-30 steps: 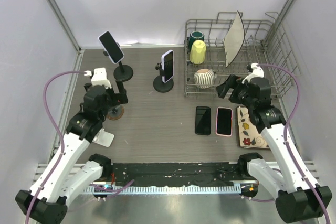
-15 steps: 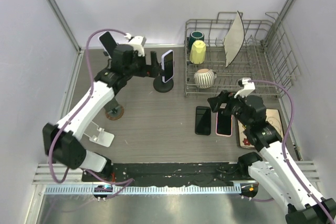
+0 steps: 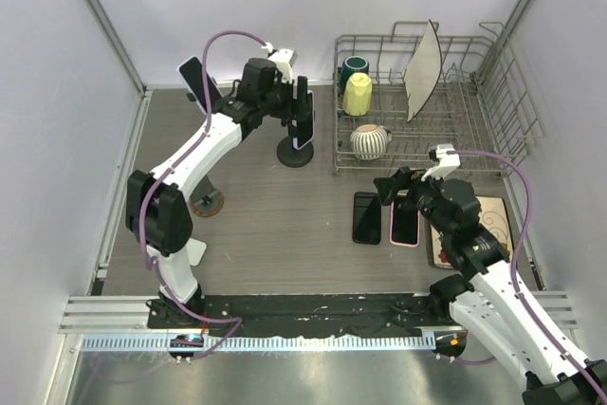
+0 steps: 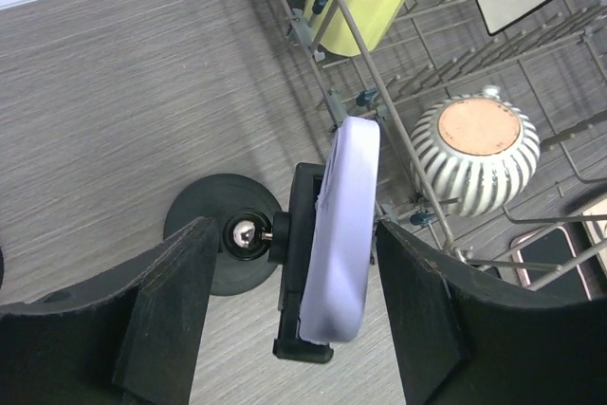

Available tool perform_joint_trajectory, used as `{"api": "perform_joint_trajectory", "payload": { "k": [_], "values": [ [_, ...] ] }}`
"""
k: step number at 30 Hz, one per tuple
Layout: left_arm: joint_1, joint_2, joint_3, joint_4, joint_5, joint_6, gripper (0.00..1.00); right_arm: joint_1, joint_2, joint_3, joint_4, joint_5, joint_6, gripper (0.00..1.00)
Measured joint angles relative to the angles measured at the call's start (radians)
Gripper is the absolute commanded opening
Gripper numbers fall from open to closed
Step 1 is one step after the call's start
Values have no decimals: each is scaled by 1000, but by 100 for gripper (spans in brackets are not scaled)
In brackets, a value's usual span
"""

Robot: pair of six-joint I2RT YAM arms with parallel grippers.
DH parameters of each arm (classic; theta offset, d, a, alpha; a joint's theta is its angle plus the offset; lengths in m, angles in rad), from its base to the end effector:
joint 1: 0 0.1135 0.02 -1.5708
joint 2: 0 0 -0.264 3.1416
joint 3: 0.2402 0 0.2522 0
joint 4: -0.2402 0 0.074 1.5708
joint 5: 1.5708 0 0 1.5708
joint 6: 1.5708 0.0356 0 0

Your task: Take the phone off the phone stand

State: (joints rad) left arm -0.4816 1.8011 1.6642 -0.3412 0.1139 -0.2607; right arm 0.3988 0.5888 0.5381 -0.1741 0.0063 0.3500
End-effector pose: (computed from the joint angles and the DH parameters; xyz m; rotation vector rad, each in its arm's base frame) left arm 0.3776 -0.2019 0.3462 0.3030 2.0736 -0.5732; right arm 0.1429 0.0600 0.2832 -0.0400 1.8266 0.5273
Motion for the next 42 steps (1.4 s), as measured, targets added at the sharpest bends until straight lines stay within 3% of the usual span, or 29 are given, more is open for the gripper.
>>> {"api": "perform_joint_trajectory", "payload": {
  "k": [7,14,17,23,31,36,42],
  "values": [
    [-17,33,8,-8,-1,16,50,2,6,0,4,12,-4,89],
    [-60,33,8,-8,-36,43,11,2,29,0,8,15,-6,89],
    [-64,28,7,-21,-68,48,0,2,34,0,8,15,-8,89],
    [-72,-68,-84,-51,-122,25,0,2,60,3,7,7,-8,94],
    [-135,-345,-298,-144,-212,-29,0,2,101,19,10,-58,7,98],
    [-227,-484,-423,-134,-298,-108,0,2,141,51,26,-108,27,98],
    [-399,-512,-502,-114,-534,-212,0,7,177,58,71,-171,71,98]
  ]
}}
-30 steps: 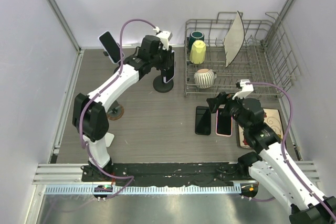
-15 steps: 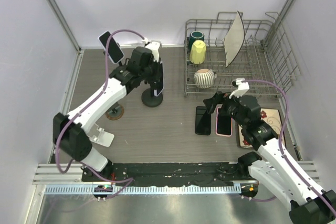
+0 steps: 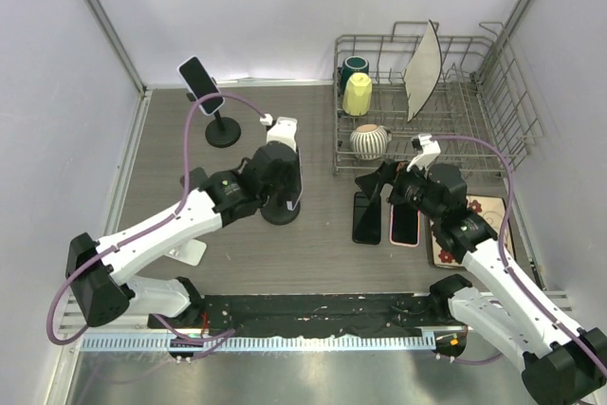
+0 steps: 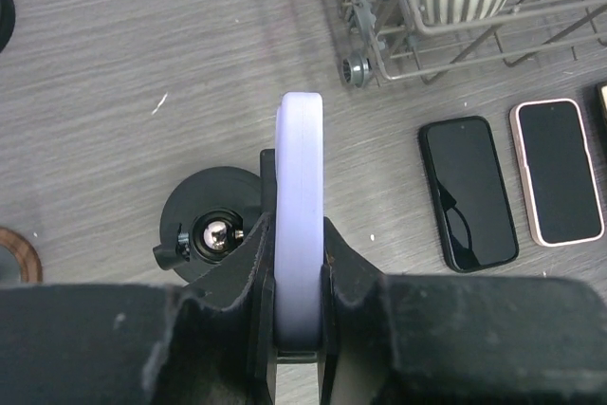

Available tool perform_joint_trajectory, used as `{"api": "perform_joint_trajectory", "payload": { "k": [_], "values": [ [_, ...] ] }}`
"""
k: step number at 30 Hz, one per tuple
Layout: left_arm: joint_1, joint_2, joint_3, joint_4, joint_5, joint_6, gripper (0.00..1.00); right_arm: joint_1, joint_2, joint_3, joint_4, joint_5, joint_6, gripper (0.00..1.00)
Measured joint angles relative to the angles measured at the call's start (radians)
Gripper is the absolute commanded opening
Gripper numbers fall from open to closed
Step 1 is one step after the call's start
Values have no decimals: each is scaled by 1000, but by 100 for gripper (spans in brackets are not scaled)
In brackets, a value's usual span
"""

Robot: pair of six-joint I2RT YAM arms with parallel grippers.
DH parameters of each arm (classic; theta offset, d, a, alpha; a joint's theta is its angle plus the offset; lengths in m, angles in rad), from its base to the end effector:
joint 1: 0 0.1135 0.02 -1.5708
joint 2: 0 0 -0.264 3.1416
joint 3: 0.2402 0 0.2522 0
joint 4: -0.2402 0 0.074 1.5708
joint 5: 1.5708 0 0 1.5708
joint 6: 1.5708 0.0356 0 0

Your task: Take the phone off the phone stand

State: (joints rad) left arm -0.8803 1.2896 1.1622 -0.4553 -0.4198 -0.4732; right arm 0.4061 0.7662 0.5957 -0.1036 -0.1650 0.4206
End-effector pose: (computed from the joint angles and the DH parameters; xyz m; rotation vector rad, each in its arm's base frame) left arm 0.1935 -0.2115 0.3369 0.1889 2.1095 -0.3603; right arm 0.1689 0.0790 0.2846 -0.1053 1.9015 0.7223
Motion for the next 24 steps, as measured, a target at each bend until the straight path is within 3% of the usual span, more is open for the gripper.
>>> {"api": "perform_joint_trajectory", "payload": {
  "k": [10,13,16,17,19,20,22,24],
  "values": [
    [-132,2,-65,92,-235,-92,0,29,-9,-1,5,-29,16,98],
    [-148,2,-90,132,-280,-109,7,36,-12,-3,5,-29,19,98],
    [-156,5,-97,150,-303,-118,25,44,-11,-6,5,-29,19,98],
    [-156,8,-97,156,-305,-117,38,45,-11,-6,5,-30,19,99],
    [-159,13,-97,173,-312,-114,51,48,-11,-6,5,-32,15,99],
    [-161,13,-97,188,-314,-111,65,49,-11,-6,5,-33,13,99],
    [-163,11,-97,208,-320,-99,83,51,-11,-6,5,-34,5,99],
    [-163,11,-95,222,-320,-91,92,51,-8,-6,5,-36,0,99]
  ]
}}
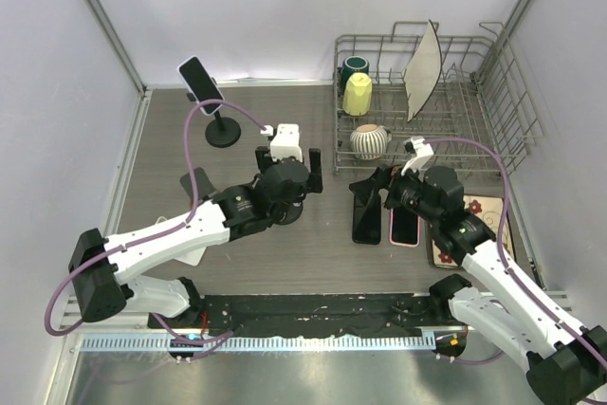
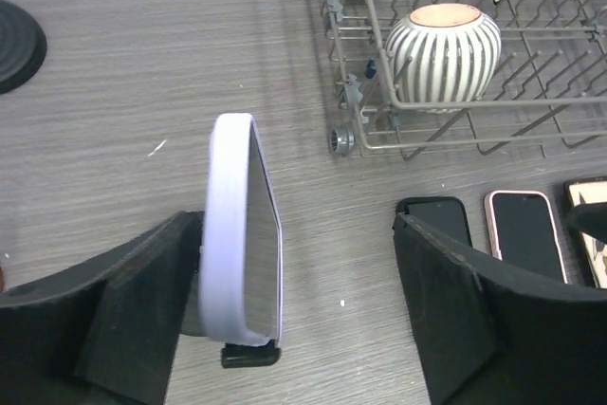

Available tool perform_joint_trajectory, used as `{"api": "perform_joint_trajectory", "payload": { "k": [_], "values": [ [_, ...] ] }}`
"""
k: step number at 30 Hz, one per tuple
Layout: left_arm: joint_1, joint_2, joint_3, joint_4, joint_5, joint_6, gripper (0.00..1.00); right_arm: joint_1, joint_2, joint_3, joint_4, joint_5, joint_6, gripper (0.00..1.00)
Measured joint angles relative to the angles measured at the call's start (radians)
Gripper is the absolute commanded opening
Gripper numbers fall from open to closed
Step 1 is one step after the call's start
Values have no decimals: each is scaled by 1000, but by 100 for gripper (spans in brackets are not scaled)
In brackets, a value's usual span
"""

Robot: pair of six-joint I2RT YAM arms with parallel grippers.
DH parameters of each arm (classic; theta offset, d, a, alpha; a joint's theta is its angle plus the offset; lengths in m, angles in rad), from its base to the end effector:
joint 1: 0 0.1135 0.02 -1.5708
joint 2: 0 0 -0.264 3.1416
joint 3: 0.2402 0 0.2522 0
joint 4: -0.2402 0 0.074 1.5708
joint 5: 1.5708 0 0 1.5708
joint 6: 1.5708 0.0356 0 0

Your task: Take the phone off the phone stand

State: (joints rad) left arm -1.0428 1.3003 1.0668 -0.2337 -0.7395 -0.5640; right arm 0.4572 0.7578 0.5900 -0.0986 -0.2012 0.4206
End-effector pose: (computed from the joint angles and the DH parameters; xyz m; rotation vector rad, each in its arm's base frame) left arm 0.1674 -0.2395 0.3244 0.0100 1.9234 -0.3255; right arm 0.1627 0.0880 0.2845 -0.1814 1.8988 0.7909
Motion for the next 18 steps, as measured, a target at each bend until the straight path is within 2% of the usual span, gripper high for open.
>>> {"api": "perform_joint_trajectory", "payload": {
  "k": [1,3,10,14,18],
  "values": [
    [-2,-1,4,0,2,3,97,0,3,0,0,-2,-2,99],
    [-2,-3,17,-3,10,14,100,2,16,0,0,-5,-7,99],
    [41,-105,61,-40,95,46,100,60,83,24,-23,12,-33,99],
    [175,-230,63,-79,203,49,100,145,137,92,-51,69,-62,99],
    [386,-353,51,-137,330,67,100,260,222,194,-63,172,-109,99]
  ]
}}
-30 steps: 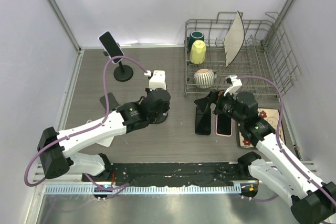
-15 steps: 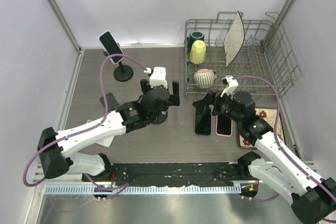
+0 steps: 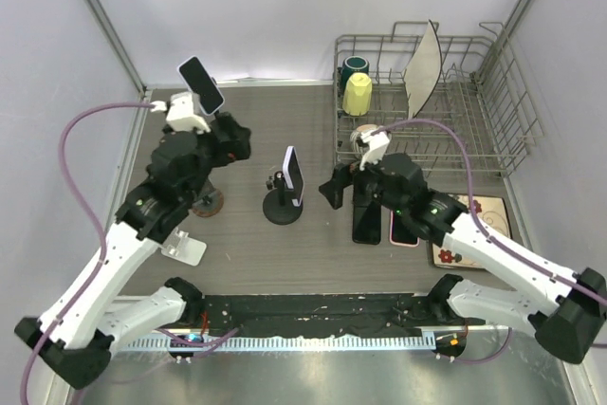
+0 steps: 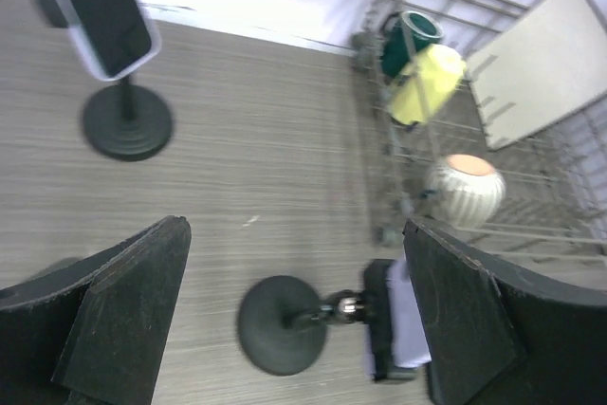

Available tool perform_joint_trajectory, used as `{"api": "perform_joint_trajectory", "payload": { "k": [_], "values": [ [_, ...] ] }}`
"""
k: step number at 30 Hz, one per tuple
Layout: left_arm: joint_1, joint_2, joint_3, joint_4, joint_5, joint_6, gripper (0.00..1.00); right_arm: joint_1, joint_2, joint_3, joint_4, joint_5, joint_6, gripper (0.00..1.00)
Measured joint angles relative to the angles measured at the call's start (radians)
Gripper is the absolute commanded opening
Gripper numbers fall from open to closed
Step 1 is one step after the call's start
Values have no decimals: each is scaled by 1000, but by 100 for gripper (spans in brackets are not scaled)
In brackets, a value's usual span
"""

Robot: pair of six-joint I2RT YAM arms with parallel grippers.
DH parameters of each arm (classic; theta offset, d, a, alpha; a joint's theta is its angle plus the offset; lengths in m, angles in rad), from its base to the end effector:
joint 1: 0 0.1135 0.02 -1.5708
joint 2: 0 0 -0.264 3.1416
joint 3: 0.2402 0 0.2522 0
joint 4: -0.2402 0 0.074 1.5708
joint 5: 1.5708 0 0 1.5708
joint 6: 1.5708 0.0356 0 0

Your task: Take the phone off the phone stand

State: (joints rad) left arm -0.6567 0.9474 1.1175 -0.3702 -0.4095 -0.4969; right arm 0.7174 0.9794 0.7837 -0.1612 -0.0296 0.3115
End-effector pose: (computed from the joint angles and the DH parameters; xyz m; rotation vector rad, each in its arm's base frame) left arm 0.1684 -0.1119 0.4072 -0.1568 1.7716 -0.4766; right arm 0.1707 0.1503 0.3056 -0.4221 1.9494 0.7072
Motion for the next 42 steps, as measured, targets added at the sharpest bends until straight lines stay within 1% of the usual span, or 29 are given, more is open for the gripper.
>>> {"api": "perform_joint_trajectory", "payload": {
  "k": [1,3,6,8,13,16,19,25,27,31,32,33,35,37,38,39,41,42],
  "values": [
    [64,-20,-7,-17,12,8,100,35,26,31,-5,35,-12,99],
    [145,-66,-33,-55,40,35,100,105,77,87,-11,116,-35,99],
    [222,-129,-105,-101,56,81,100,216,150,169,-25,273,-65,98],
    [252,-169,-173,-121,54,105,100,285,207,232,-34,375,-79,98],
    [270,-249,-333,-150,37,134,100,420,336,367,-44,575,-128,98],
    [271,-279,-361,-160,27,148,100,479,399,432,-45,665,-158,98],
    [271,-306,-362,-147,17,166,100,507,458,487,-47,740,-174,95],
    [271,-331,-363,-135,18,187,100,506,589,565,-41,897,-182,88],
    [271,-336,-364,-135,19,191,100,504,636,591,-42,939,-185,82],
    [271,-348,-374,-132,24,192,100,505,713,634,-45,1016,-190,76],
    [271,-350,-375,-131,26,192,100,505,723,637,-45,1028,-190,74],
    [271,-351,-376,-129,28,192,100,505,731,639,-45,1041,-190,70],
    [271,-351,-377,-127,35,192,100,502,738,639,-53,1062,-190,67],
    [271,-351,-378,-127,44,193,100,496,740,639,-58,1076,-182,60],
    [271,-351,-379,-126,48,194,100,493,740,639,-58,1078,-181,55],
    [271,-351,-380,-125,53,195,100,491,740,639,-59,1080,-177,44],
    [271,-351,-383,-117,69,196,100,484,740,639,-64,1078,-169,35],
    [271,-352,-385,-113,78,199,100,482,740,639,-65,1073,-163,24]
  ]
}}
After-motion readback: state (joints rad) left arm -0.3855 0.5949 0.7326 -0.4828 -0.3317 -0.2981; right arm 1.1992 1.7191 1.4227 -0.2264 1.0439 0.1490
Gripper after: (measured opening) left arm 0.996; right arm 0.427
